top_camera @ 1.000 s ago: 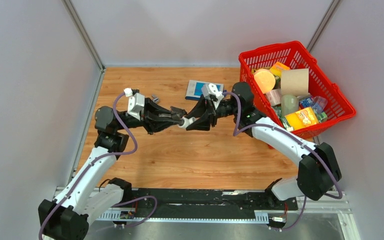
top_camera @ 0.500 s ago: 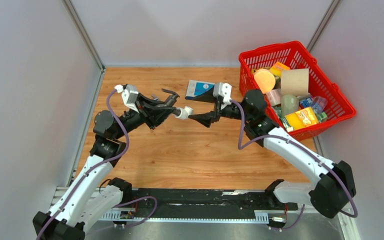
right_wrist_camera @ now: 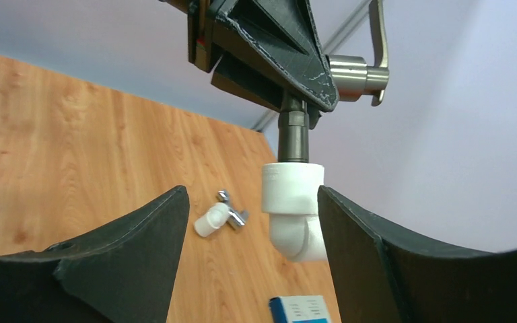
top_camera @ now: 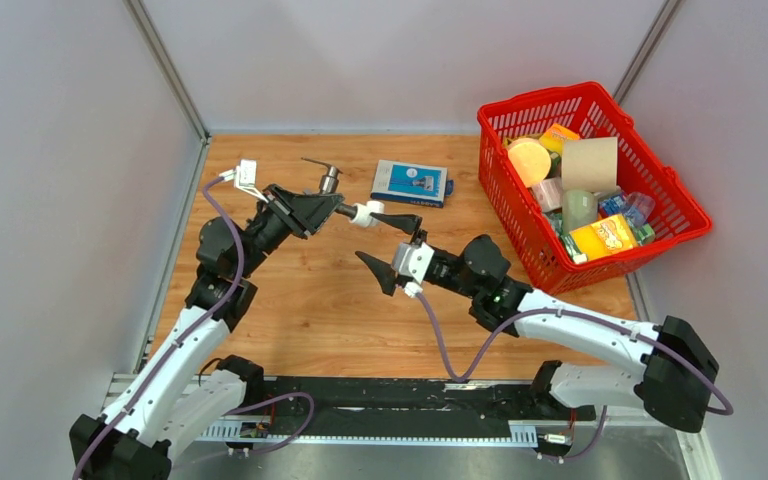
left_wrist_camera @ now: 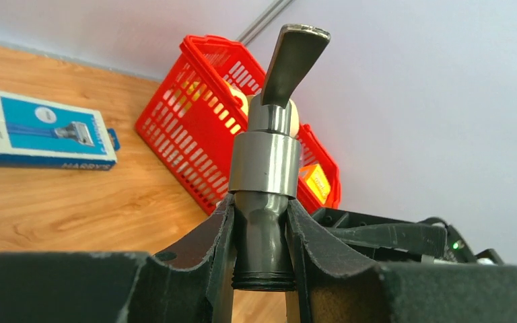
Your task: Install the water faucets
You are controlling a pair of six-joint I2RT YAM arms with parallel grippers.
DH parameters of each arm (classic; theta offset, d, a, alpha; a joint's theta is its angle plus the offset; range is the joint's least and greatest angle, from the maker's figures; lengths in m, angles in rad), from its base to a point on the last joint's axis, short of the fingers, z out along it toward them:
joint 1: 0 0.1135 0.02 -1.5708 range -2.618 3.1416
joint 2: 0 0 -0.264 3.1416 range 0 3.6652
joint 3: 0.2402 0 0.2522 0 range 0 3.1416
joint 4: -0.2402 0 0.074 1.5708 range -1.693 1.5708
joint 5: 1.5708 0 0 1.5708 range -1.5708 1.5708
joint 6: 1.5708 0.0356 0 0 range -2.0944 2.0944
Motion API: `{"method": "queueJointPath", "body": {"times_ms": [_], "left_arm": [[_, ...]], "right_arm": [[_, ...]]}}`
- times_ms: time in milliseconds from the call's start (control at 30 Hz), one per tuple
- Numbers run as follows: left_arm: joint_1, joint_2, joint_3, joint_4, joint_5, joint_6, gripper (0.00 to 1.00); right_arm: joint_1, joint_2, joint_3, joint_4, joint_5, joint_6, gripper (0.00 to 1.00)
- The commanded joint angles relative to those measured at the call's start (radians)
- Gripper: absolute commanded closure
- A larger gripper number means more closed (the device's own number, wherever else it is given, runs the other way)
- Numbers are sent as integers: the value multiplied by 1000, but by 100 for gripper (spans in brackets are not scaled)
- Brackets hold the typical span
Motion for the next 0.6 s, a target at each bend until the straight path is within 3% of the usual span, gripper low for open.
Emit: {"method": "queueJointPath", "body": {"times_ms": [0,200,300,433,567], "left_arm": [[-3,3,6,103,-2,-149,100],[-3,14,-5,152,30,-224,100],[-3,21,-6,178,54,-254,100],[-3,43,-15,276,97,-293,100],[-4,67,-29,417,153,-297,100]], "right_arm": [[45,55,-37,215,240,-200,25],[49,127,-60,332,327,-281,27],[52,145,-65,352,328,-280,33],[52,139,-42,311,305,-231,48],[49,107,9,182,222,-131,78]]}}
